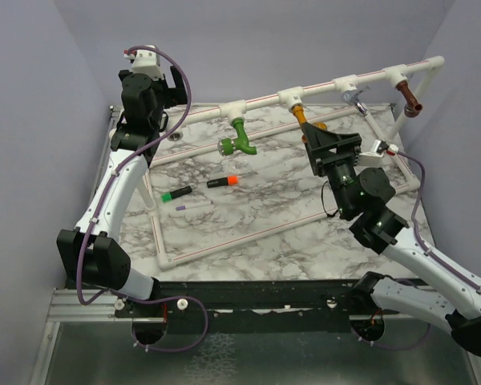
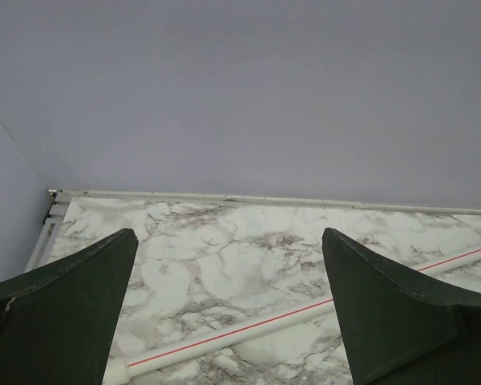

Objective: Install the water faucets

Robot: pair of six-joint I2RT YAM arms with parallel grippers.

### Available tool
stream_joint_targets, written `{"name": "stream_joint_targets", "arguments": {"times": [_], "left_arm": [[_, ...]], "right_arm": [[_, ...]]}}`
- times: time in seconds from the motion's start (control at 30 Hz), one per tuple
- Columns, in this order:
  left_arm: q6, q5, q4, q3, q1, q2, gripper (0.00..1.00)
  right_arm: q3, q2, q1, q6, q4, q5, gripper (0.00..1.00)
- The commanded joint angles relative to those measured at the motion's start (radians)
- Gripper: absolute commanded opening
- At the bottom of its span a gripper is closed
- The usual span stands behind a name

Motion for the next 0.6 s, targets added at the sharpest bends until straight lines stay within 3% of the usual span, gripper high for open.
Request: {"name": "stream_joint_targets", "arguments": {"times": [0.0,0.2,0.57], "left_arm": [[-0.004,0.026,-0.189,-0.078,-0.015,0.086,0.99],[-0.006,0.028,-0.189,-0.078,-0.014,0.088,0.99],[-0.007,0.029,-0.189,-0.078,-0.015,0.085,0.99]], "right_arm": [[-0.016,-0.048,0.002,-0.095,-0.101,0.01,0.81],[-0.022,-0.103,0.002,-0.251,-0.137,-0.028,0.8],[0.011,-0.111,0.002,-0.868,-0.102,-0.121,0.78]]}}
